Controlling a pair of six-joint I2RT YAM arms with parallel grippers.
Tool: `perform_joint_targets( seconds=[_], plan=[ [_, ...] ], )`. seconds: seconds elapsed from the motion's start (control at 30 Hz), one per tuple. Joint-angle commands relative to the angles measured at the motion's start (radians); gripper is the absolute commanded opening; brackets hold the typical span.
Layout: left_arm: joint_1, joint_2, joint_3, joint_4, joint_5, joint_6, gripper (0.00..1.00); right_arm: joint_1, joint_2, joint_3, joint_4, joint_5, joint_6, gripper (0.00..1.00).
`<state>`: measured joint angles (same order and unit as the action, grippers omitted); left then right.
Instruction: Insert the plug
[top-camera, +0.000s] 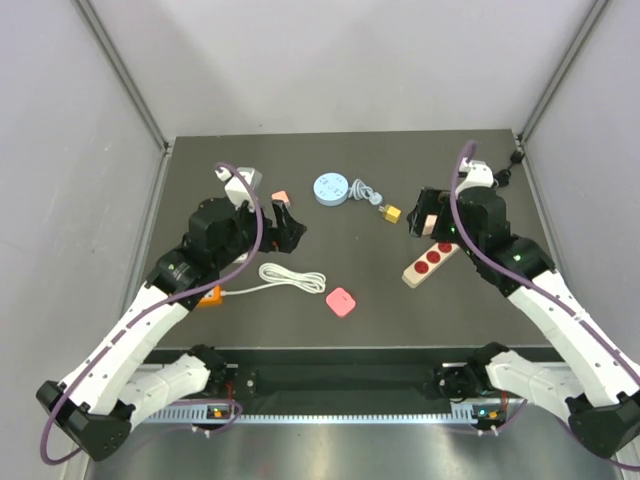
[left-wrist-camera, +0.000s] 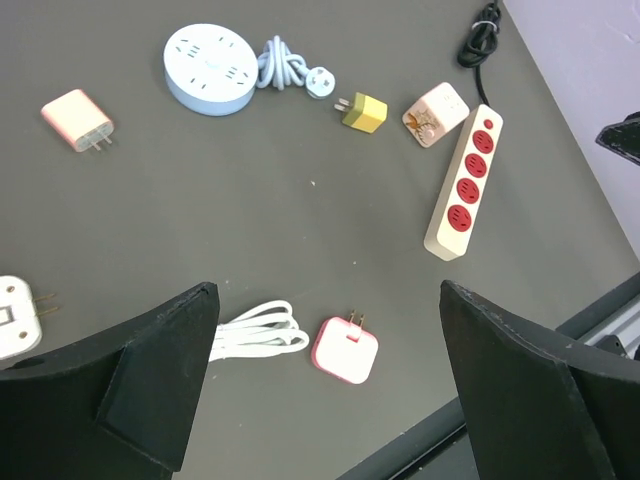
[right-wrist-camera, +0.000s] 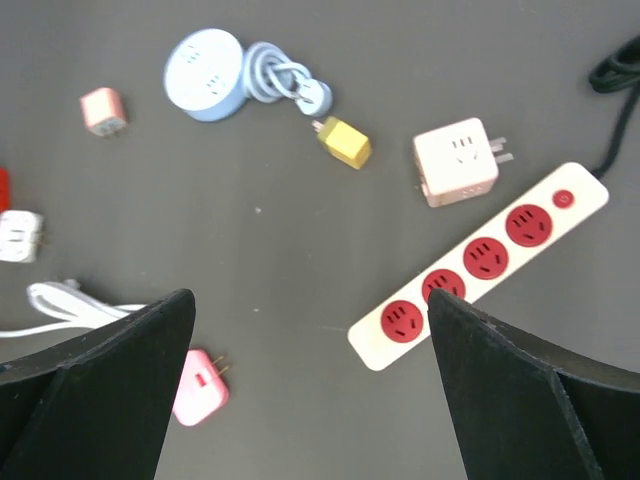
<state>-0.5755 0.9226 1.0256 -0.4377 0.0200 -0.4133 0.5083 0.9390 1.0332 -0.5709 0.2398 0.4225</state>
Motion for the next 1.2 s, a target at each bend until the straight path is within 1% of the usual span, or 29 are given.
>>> perform_joint_targets(
  seconds=[0.0,0.03,0.1,0.13,0.17,0.23,0.27,0.33,0.37,0.47,0.53,0.57,0.7,0.77,0.9,0.93,1.03,1.17],
  plan=[
    [0.006,-0.036,0.002,-0.012,-0.046,-0.008,0.95,0.001,0.064,0.063,-0.012,0.082,-0.031,1.00],
    [0.006,-0.034,-0.002,-0.021,-0.057,-0.013,0.95,-0.011,0.089,0.088,-0.017,0.095,-0.047,1.00],
    [0.006,-0.030,-0.002,-0.045,-0.071,-0.028,0.95,-0.046,0.190,0.128,-0.055,0.099,-0.045,1.00],
    [0.005,-0.024,0.002,-0.067,-0.069,-0.031,0.95,-0.097,0.233,0.177,-0.073,0.117,-0.025,1.00],
    [0.006,-0.021,0.007,-0.078,-0.062,-0.035,0.95,-0.122,0.313,0.201,-0.099,0.131,0.025,1.00],
    [0.006,-0.016,0.014,-0.094,-0.039,-0.032,0.95,-0.177,0.397,0.244,-0.150,0.151,0.070,1.00],
    [0.005,-0.016,0.013,-0.101,-0.032,-0.028,0.95,-0.223,0.475,0.281,-0.162,0.162,0.100,1.00],
    [0.006,-0.024,-0.004,-0.101,-0.034,-0.022,0.95,-0.272,0.549,0.329,-0.170,0.151,0.104,1.00],
    [0.006,-0.028,-0.013,-0.095,-0.038,-0.015,0.95,-0.283,0.613,0.343,-0.173,0.139,0.105,0.98],
    [0.006,-0.044,-0.045,-0.084,-0.064,-0.009,0.95,-0.297,0.708,0.387,-0.167,0.131,0.119,0.96],
    [0.006,-0.044,-0.062,-0.081,-0.068,-0.005,0.95,-0.298,0.747,0.416,-0.161,0.122,0.119,0.95],
    [0.006,-0.044,-0.067,-0.081,-0.065,-0.004,0.95,-0.297,0.779,0.425,-0.144,0.109,0.086,0.93],
    [0.008,-0.034,-0.097,-0.055,-0.045,-0.010,0.93,-0.291,0.817,0.430,-0.094,0.050,-0.023,0.88],
    [0.009,-0.033,-0.104,-0.049,-0.043,-0.012,0.93,-0.290,0.825,0.406,-0.067,0.015,-0.094,0.88],
    [0.009,-0.031,-0.119,-0.024,-0.055,-0.009,0.92,-0.292,0.866,0.406,-0.044,-0.020,-0.181,0.88],
    [0.009,-0.030,-0.121,-0.021,-0.058,-0.005,0.92,-0.292,0.876,0.406,-0.041,-0.066,-0.198,0.88],
    [0.009,-0.022,-0.113,-0.019,-0.064,0.001,0.91,-0.291,0.897,0.401,-0.035,-0.109,-0.232,0.88],
    [0.009,-0.024,-0.108,-0.016,-0.046,0.016,0.90,-0.292,0.919,0.377,-0.011,-0.134,-0.293,0.87]
  ],
)
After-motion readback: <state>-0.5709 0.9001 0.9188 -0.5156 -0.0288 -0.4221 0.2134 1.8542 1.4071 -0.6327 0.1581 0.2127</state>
